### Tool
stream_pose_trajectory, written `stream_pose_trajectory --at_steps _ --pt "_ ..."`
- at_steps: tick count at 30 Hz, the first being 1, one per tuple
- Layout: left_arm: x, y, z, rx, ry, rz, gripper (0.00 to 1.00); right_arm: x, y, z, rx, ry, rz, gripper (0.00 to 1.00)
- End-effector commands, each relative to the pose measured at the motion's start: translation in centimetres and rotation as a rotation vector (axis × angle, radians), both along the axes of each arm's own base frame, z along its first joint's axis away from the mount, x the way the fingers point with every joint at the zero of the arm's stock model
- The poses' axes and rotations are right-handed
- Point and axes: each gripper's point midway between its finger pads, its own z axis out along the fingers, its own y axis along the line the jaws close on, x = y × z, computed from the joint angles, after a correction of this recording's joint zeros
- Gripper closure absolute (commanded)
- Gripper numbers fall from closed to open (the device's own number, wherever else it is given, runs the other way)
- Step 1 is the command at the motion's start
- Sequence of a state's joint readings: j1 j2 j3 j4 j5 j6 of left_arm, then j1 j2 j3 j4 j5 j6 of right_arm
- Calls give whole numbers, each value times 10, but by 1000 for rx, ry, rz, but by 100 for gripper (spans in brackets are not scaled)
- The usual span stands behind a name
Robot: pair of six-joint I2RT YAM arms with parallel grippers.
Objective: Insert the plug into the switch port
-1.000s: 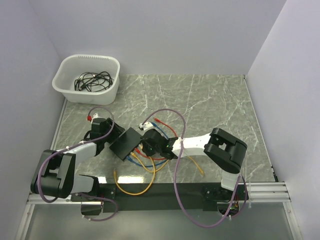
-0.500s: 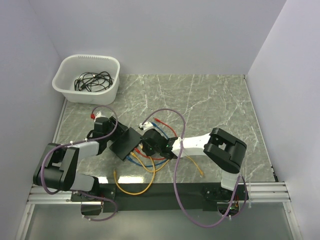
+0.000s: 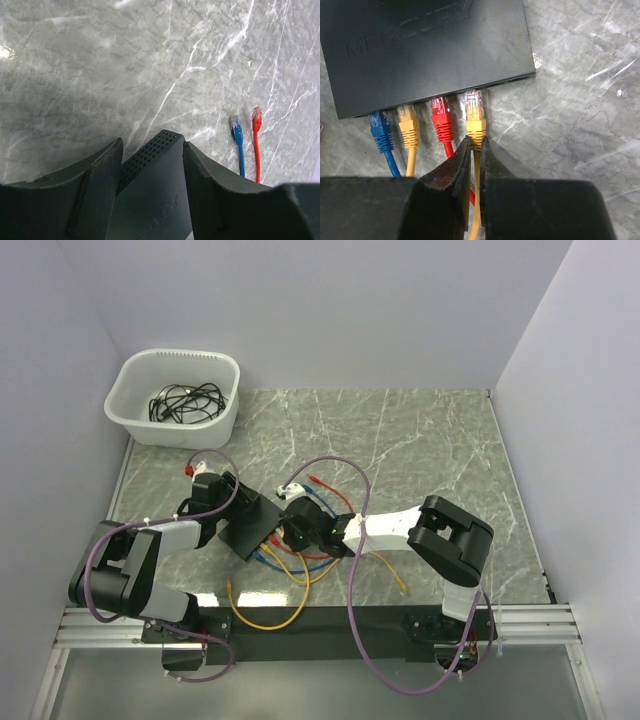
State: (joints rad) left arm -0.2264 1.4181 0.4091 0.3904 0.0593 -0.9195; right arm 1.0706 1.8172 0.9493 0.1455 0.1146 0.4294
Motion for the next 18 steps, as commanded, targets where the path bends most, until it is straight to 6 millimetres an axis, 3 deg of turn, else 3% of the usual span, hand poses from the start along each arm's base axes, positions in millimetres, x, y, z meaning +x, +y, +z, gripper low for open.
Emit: stream_pose_trajectory --at_steps 1,10,18 --pt "-18 -1 -23 35 96 -26 42 13 25 44 119 -64 -4 100" --pt "-20 -2 -27 38 105 -28 42 24 30 53 107 -94 -20 100" --pt "-20 -3 -29 42 108 -36 42 28 29 48 91 -97 -33 100"
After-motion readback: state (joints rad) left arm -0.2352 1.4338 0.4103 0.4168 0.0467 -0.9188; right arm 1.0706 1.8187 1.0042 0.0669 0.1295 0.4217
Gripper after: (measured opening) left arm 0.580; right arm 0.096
